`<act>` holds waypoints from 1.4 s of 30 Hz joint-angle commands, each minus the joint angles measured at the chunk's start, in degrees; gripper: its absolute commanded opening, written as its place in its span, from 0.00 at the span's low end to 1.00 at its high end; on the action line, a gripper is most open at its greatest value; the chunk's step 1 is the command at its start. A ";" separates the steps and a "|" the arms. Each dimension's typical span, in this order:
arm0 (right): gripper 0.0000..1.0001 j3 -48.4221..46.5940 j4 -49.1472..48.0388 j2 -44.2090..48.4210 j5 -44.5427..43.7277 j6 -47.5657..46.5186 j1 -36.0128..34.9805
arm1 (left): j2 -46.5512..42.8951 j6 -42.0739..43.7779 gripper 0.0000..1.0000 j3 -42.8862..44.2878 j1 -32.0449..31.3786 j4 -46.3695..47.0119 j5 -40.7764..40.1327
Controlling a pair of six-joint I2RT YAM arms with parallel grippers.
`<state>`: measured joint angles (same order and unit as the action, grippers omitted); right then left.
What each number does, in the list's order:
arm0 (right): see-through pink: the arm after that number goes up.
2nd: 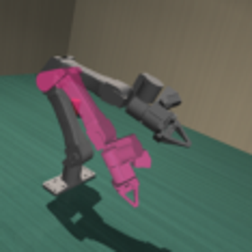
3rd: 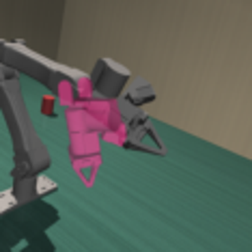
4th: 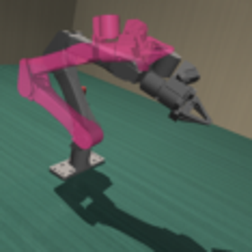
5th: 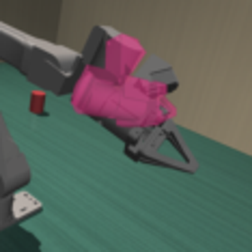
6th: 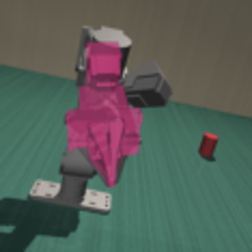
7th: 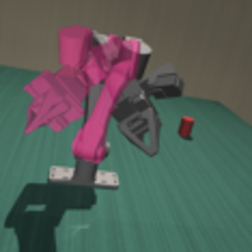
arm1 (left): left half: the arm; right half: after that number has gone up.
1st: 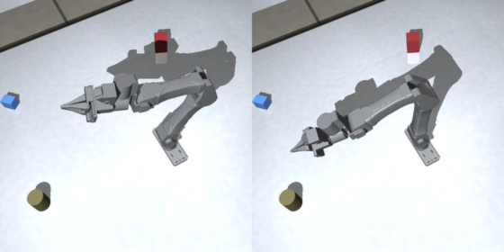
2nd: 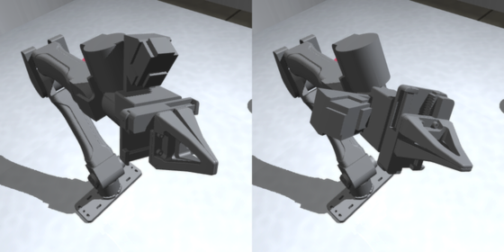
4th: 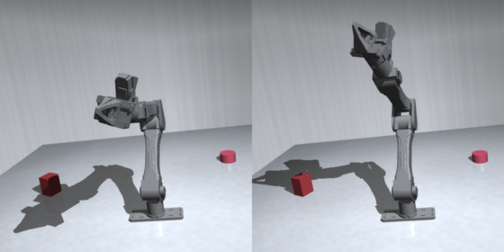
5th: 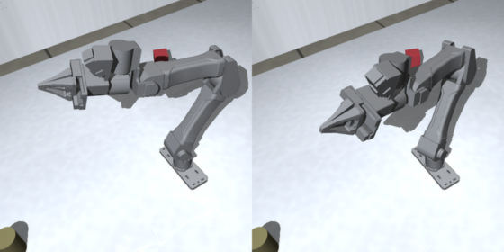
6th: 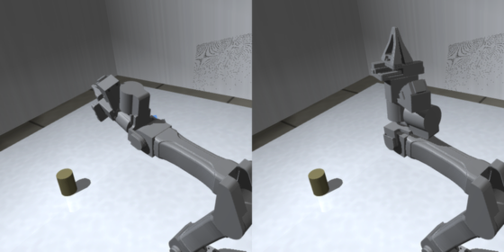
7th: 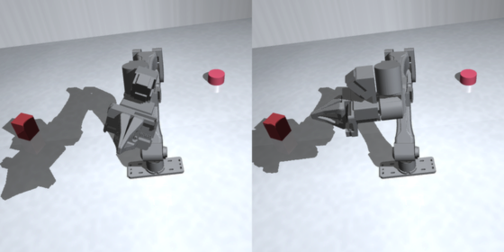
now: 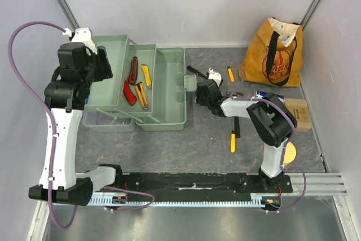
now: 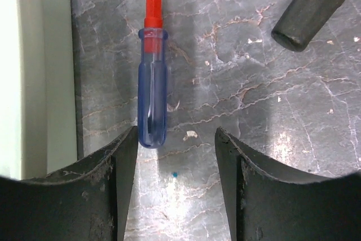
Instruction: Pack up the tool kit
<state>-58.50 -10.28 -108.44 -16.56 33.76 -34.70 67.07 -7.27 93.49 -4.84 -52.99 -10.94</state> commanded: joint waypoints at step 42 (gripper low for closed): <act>0.00 -0.30 10.82 44.71 6.94 -7.92 -1.69 | -6.16 -10.83 0.69 -2.25 0.27 12.36 40.60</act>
<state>-55.35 0.05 -67.64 -18.90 26.06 -36.18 62.70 -11.92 93.23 -4.84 -49.25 13.63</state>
